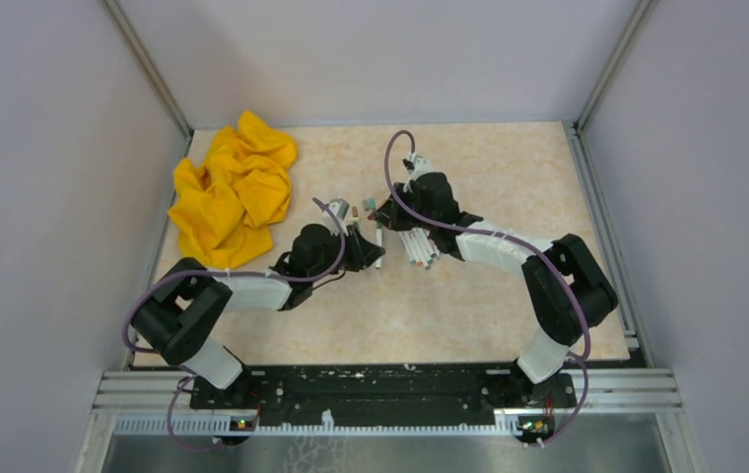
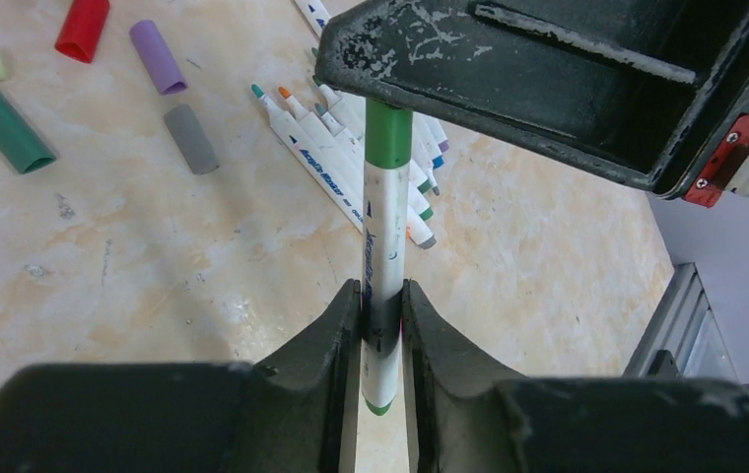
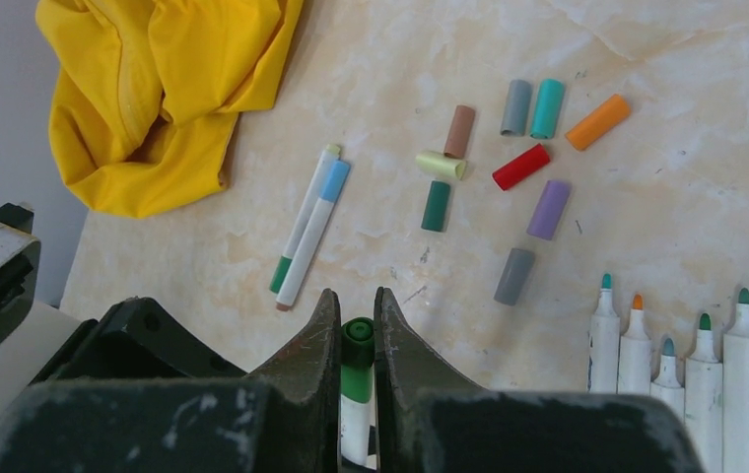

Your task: Open the pen caps

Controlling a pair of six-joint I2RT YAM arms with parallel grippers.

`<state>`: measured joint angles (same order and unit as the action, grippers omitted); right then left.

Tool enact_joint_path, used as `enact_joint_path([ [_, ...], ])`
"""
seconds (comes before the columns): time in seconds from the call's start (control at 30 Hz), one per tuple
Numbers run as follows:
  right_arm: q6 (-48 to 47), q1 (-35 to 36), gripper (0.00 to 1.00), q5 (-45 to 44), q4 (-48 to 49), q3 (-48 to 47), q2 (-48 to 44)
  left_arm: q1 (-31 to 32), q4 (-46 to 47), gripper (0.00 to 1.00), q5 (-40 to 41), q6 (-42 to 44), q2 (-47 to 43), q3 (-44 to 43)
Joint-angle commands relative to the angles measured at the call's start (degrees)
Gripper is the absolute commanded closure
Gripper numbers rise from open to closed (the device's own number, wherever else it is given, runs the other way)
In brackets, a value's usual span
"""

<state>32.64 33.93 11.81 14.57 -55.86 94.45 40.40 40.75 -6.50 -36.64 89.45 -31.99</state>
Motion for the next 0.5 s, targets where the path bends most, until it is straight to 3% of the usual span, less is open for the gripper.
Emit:
enact_joint_path([
  [0.0, 0.19, -0.19, 1.0, 0.99, 2.78, 0.68, -3.33, 0.22, 5.09, 0.85, -3.51, 0.0, 1.91, -1.71],
  [0.07, 0.39, -0.18, 1.0, 1.3, 3.13, 0.96, -3.31, 0.2, 5.9, 1.0, -4.51, -0.02, 2.67, -2.02],
  [0.2, 0.26, -0.18, 1.0, 1.19, 3.63, 1.63, -3.29, 0.2, 8.96, 1.0, -5.81, -0.63, 3.06, -1.0],
  [0.47, -1.63, -4.5, 1.0, 0.77, 9.14, -1.42, -2.41, 3.55, 3.2, 1.0, -1.99, -0.26, 2.49, 0.65],
])
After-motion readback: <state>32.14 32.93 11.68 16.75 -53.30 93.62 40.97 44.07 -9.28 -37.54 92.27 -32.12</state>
